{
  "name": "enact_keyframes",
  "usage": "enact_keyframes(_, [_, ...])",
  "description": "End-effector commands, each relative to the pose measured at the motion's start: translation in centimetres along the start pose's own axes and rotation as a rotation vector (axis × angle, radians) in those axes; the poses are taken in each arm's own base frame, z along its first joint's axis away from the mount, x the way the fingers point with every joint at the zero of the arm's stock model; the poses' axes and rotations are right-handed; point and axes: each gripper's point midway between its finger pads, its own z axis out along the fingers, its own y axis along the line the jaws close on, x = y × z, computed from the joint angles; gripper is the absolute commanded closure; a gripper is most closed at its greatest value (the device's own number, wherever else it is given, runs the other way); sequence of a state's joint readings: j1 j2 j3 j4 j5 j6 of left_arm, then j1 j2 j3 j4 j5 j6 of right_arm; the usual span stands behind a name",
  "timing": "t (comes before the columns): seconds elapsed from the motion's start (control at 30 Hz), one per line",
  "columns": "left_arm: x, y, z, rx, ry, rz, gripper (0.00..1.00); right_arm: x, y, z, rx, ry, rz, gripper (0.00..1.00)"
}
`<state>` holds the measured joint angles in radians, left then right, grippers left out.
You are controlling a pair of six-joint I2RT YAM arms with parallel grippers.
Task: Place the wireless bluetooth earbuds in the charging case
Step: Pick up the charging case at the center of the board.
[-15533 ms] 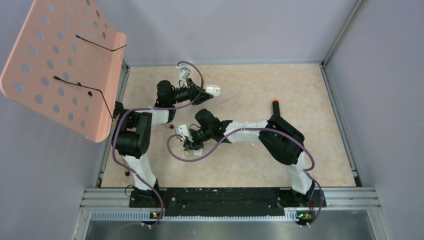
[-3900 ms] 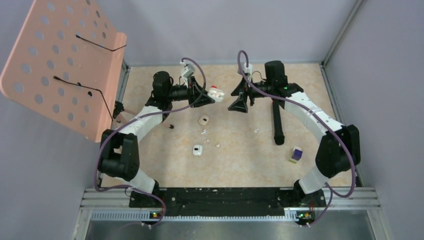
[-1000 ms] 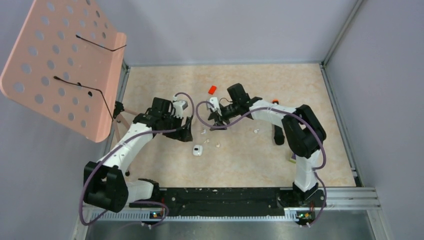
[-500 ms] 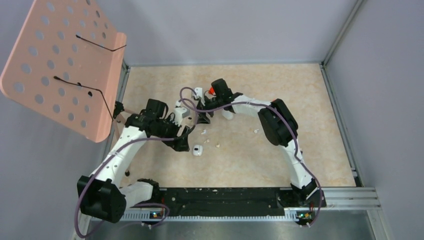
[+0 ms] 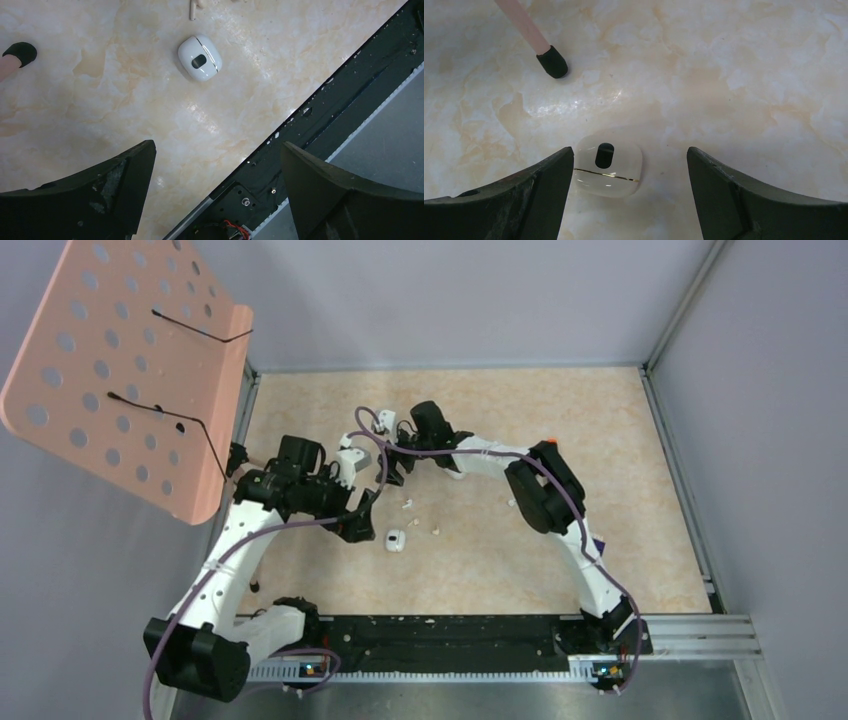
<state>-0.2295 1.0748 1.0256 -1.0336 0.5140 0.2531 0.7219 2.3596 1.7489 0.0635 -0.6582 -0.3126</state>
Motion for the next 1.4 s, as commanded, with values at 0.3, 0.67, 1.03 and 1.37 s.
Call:
enact_keyframes(0.3, [0.1,1.6,-2.4,-0.118,0.034,0.128,0.01,1.0,1.0,1.8,-0.026,0.096,-0.054,0.2])
enact_keyframes(0.67, [1.9,2.8,-2.7,-0.162,0.096,0.261,0.02,1.9,2.0,1.9,-0.076,0.151,-0.097,0.47])
enact_keyframes(1.03, [0.7,1.4,-0.7,-0.011,0.015,0.419,0.03,-1.1,4.3,-5.8,-0.22,0.081,-0.341,0.65])
enact_keyframes(1.37, [-0.7,0.4,1.3,0.104,-0.022,0.431,0.05,1.5,6.3,-15.1,-0.329,0.162,-0.393,0.67])
